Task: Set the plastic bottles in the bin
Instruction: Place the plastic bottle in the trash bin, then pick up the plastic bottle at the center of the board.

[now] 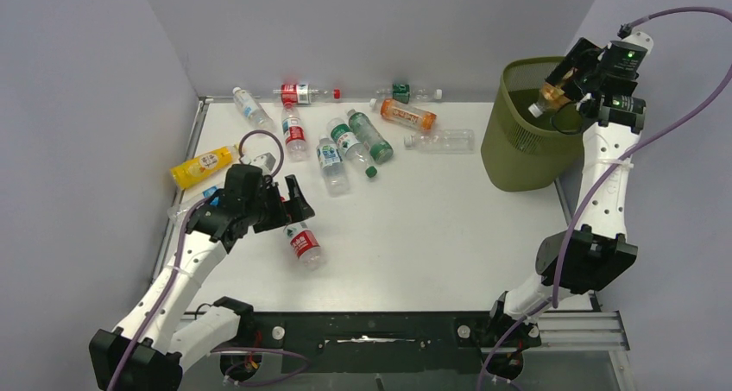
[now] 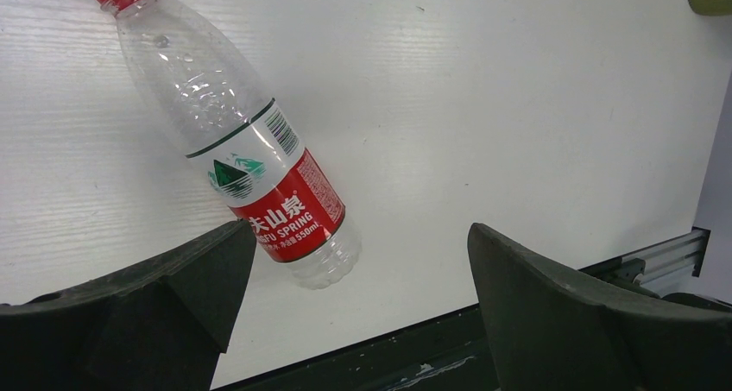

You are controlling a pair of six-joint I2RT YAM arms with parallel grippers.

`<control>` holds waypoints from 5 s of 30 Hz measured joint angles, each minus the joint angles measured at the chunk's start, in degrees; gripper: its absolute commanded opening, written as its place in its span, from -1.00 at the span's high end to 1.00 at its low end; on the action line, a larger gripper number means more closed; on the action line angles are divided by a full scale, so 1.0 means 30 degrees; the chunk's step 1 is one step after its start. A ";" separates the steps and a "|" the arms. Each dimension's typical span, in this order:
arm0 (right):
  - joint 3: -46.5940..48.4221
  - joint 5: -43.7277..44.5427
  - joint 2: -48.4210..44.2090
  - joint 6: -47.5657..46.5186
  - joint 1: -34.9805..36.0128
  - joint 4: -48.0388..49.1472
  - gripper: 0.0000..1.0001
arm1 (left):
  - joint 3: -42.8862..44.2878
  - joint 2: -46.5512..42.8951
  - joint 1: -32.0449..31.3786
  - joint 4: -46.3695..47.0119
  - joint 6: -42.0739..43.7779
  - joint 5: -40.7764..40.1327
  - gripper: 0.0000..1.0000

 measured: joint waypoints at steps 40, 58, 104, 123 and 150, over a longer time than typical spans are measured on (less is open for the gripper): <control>-1.4804 0.2922 -0.7497 0.2659 2.1391 0.0255 -0.96 | -0.0787 0.0699 -0.0109 -0.1705 -0.2295 -0.2557 -0.95; -1.6138 0.3541 -0.8364 0.3504 2.1799 0.1056 -0.96 | -0.2237 0.1348 -0.0714 -0.0882 -0.3657 -0.3504 -0.95; -1.9001 0.0729 -0.8823 0.3840 2.1791 0.2215 -0.95 | -0.0495 0.4823 -0.2732 0.0372 -0.3789 -0.4401 -0.95; -1.9832 -0.0204 -0.8102 0.4233 2.2039 0.4269 -0.98 | -0.1749 0.4065 -0.0197 -0.0029 -0.5785 -0.5931 -0.96; -1.9832 0.1013 -0.7206 0.5508 2.3664 0.4619 -0.99 | -0.2273 0.6127 0.0153 0.3402 -0.5727 -0.5005 0.02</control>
